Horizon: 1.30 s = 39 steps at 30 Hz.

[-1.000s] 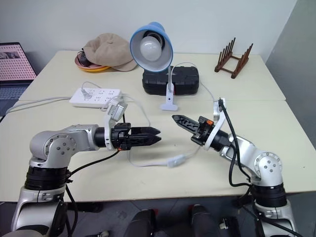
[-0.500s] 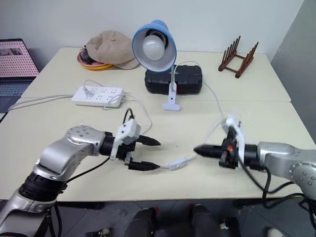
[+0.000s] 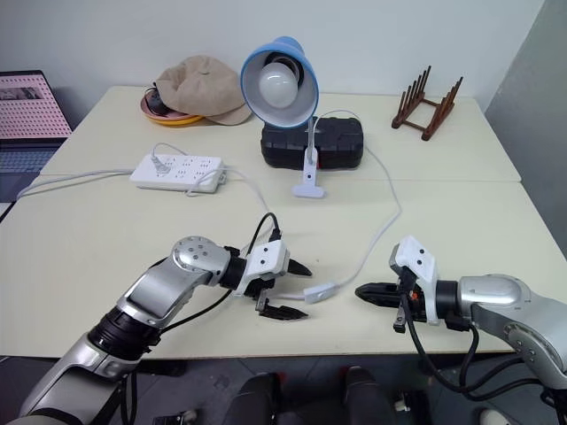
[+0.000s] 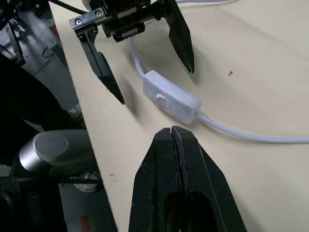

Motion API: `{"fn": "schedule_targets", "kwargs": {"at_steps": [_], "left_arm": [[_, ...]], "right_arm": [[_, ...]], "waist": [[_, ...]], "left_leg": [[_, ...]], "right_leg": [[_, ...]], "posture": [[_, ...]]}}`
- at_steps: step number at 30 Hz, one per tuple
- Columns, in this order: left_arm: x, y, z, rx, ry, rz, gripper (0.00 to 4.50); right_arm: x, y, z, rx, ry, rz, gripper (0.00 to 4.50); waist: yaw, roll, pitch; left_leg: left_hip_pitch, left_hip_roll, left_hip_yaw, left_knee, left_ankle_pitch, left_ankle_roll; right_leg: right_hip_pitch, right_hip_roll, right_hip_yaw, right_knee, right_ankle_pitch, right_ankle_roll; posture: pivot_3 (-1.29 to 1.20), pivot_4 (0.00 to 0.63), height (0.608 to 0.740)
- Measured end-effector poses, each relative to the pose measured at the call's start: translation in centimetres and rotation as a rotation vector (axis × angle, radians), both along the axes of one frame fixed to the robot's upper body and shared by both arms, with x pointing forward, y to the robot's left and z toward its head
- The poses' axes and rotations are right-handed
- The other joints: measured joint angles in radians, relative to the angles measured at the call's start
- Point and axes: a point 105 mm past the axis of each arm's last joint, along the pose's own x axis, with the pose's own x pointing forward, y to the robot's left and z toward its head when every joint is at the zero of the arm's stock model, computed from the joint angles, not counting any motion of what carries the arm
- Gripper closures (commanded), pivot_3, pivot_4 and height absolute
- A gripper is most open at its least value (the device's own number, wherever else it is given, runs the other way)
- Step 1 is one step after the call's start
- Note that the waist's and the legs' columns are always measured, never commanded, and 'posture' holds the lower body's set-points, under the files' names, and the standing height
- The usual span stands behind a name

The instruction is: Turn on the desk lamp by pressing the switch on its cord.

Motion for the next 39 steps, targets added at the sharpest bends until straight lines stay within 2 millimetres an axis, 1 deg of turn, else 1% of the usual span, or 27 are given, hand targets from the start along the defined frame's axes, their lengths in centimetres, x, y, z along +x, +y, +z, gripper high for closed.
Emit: {"fn": "schedule_targets", "kwargs": {"at_steps": [1,2,4,5,6,9,11,14,15,17,24,25,26,27,28,29,30,31,32,33,34,36,39], "left_arm": [[0.0,-0.1,0.0,-0.001,0.001,-0.006,0.96],[0.0,-0.1,0.0,-0.002,0.002,-0.007,1.04],[0.1,-0.2,-0.1,-0.004,0.013,-0.006,1.54],[0.1,-0.2,-0.2,-0.005,0.014,-0.006,1.66],[0.1,-0.3,-0.2,-0.006,0.015,-0.008,1.96],[0.0,-0.4,-0.3,-0.006,0.016,-0.015,2.49],[0.0,-0.4,-0.3,-0.003,0.018,-0.018,2.92],[0.2,-0.6,-0.4,-0.002,0.017,-0.016,3.42],[0.4,-0.7,-0.5,-0.004,0.014,-0.017,3.67],[0.4,-0.7,-0.6,0.000,0.013,-0.017,4.04],[0.8,-0.4,-1.3,0.010,0.028,-0.003,4.09],[0.9,-0.4,-1.3,0.005,0.043,0.005,4.09],[1.1,-0.5,-0.8,-0.050,0.141,0.066,4.09],[1.3,-0.5,-0.1,-0.109,0.228,0.121,4.09],[1.8,-0.3,1.4,-0.189,0.341,0.189,4.09],[2.0,0.0,2.6,-0.244,0.412,0.223,4.09],[2.2,0.8,4.7,-0.329,0.509,0.265,4.09],[2.3,1.5,6.5,-0.391,0.567,0.285,4.09],[2.1,1.9,7.6,-0.433,0.603,0.287,4.09],[1.7,2.3,8.6,-0.470,0.650,0.286,4.09],[1.1,2.8,9.3,-0.505,0.717,0.287,4.09],[0.5,3.1,9.7,-0.539,0.795,0.292,4.09],[-0.3,2.9,10.1,-0.581,0.871,0.274,4.09]], "right_arm": [[0.0,0.0,0.0,0.005,-0.003,-0.006,4.50],[0.0,0.0,0.0,0.008,-0.003,-0.005,4.50],[-0.2,0.1,-0.1,0.013,0.002,-0.004,4.50],[-0.2,0.1,-0.1,0.014,0.004,-0.004,4.50],[-0.3,0.2,-0.1,0.017,0.002,-0.004,4.50],[-0.3,0.1,-0.1,0.017,-0.003,-0.008,4.50],[-0.3,0.1,0.1,0.018,-0.011,-0.013,4.50],[-0.2,0.1,0.2,0.023,-0.018,-0.020,4.50],[-0.2,0.2,0.2,0.029,-0.018,-0.021,4.50],[-0.3,0.4,0.2,0.032,-0.020,-0.020,4.50],[-0.4,0.4,0.3,0.024,-0.019,-0.027,4.50],[-0.4,0.5,0.3,0.028,-0.015,-0.028,4.50],[-0.3,0.5,0.5,0.071,0.000,-0.055,4.50],[-0.3,0.5,0.7,0.122,0.017,-0.080,4.33],[-0.3,0.6,1.0,0.191,0.055,-0.112,4.15],[-0.3,0.5,1.1,0.239,0.087,-0.134,4.01],[-0.4,0.3,1.4,0.316,0.147,-0.163,3.67],[-0.6,0.2,1.5,0.374,0.198,-0.182,3.46],[-0.8,0.1,1.7,0.416,0.236,-0.192,3.10],[-1.0,0.1,1.8,0.467,0.282,-0.203,2.92],[-1.3,0.2,1.9,0.536,0.346,-0.214,2.62],[-1.4,0.6,1.9,0.613,0.418,-0.224,2.18],[-0.6,1.4,2.6,0.717,0.472,-0.241,1.52]], "waist": [[0.000,0.000,0.000],[0.000,0.000,0.000],[0.000,0.000,0.000],[0.001,0.000,0.000],[0.001,0.000,0.000],[0.001,0.000,0.000],[0.001,0.000,0.000],[0.001,0.000,0.000],[0.001,0.000,0.000],[0.000,0.000,0.000],[0.001,0.000,0.000],[0.001,0.000,0.000],[0.001,0.000,0.000],[0.000,0.000,0.000],[0.000,0.000,0.000],[-0.001,0.000,0.000],[-0.001,0.000,0.000],[-0.002,0.000,0.000],[-0.004,0.000,0.000],[-0.005,0.000,0.000],[-0.007,0.000,0.000],[-0.008,0.000,0.000],[-0.009,0.000,0.000]], "left_leg": [[0.000,0.000,0.000,0.001,0.000,0.000],[0.000,0.000,0.000,0.002,0.000,0.000],[0.000,0.000,0.000,0.003,0.000,0.000],[0.000,0.000,0.000,0.004,0.000,0.000],[0.000,0.000,0.000,0.004,0.000,0.000],[0.000,0.000,0.000,0.004,0.000,0.000],[0.000,0.000,0.000,0.004,0.000,0.000],[0.000,0.000,0.000,0.004,0.000,0.000],[0.000,0.000,0.000,0.004,0.000,0.000],[0.000,0.000,0.000,0.004,0.000,0.000],[0.000,0.000,0.000,0.004,0.000,0.000],[0.000,0.000,0.000,0.004,0.000,0.000],[0.000,0.000,-0.001,0.004,0.000,0.000],[-0.001,0.000,-0.002,0.005,0.000,0.000],[-0.001,0.000,-0.002,0.005,0.000,0.000],[-0.002,0.000,-0.003,0.005,0.000,0.000],[-0.001,0.000,-0.003,0.005,0.000,0.000],[-0.001,0.000,-0.003,0.005,0.000,0.000],[-0.001,0.000,-0.003,0.005,0.000,0.000],[-0.001,0.000,-0.003,0.005,0.000,0.000],[0.000,0.000,-0.003,0.005,0.000,0.000],[0.000,0.000,-0.003,0.005,0.000,0.000],[0.000,0.000,-0.003,0.006,0.000,0.000]], "right_leg": [[0.000,0.000,0.000,0.000,0.000,-0.001],[0.000,0.000,0.000,0.001,0.000,0.000],[0.001,0.000,0.000,0.001,0.000,0.000],[0.001,0.000,0.000,0.001,0.000,0.000],[0.001,0.000,0.000,0.001,0.000,0.000],[0.001,0.000,0.000,0.001,0.000,0.000],[0.001,0.000,0.000,0.001,0.000,0.000],[0.001,0.000,0.000,0.001,0.000,0.000],[0.001,0.000,0.000,0.001,0.000,0.000],[0.001,0.000,0.000,0.001,0.001,0.001],[0.001,0.000,0.000,0.001,0.001,0.001],[0.001,0.000,0.000,0.001,0.001,0.001],[0.001,0.000,0.000,0.002,0.001,0.001],[0.001,0.000,-0.001,0.003,0.001,0.002],[0.001,0.000,-0.001,0.003,0.004,0.006],[0.001,0.001,-0.001,0.003,0.004,0.006],[0.001,0.001,-0.001,0.003,0.004,0.006],[0.001,0.001,-0.001,0.003,0.004,0.006],[0.001,0.001,-0.001,0.003,0.004,0.006],[0.002,0.000,-0.001,0.003,0.004,0.006],[0.002,0.000,-0.001,0.003,0.004,0.006],[0.002,0.000,-0.001,0.003,0.004,0.006],[0.002,0.001,-0.001,0.003,0.005,0.006]], "posture": [[0.00,0.150,0.740],[0.00,0.150,0.740],[0.00,0.150,0.740],[0.00,0.150,0.740],[0.00,0.150,0.740],[0.00,0.150,0.740],[0.00,0.150,0.740],[0.00,0.150,0.740],[0.00,0.150,0.740],[0.00,0.150,0.740],[0.00,0.150,0.740],[0.00,0.150,0.740],[0.00,0.150,0.740],[0.00,0.150,0.740],[0.00,0.150,0.740],[0.00,0.150,0.740],[0.00,0.150,0.740],[0.00,0.150,0.740],[0.00,0.150,0.740],[0.00,0.150,0.740],[0.00,0.150,0.740],[0.00,0.150,0.740],[0.00,0.150,0.740]]}}
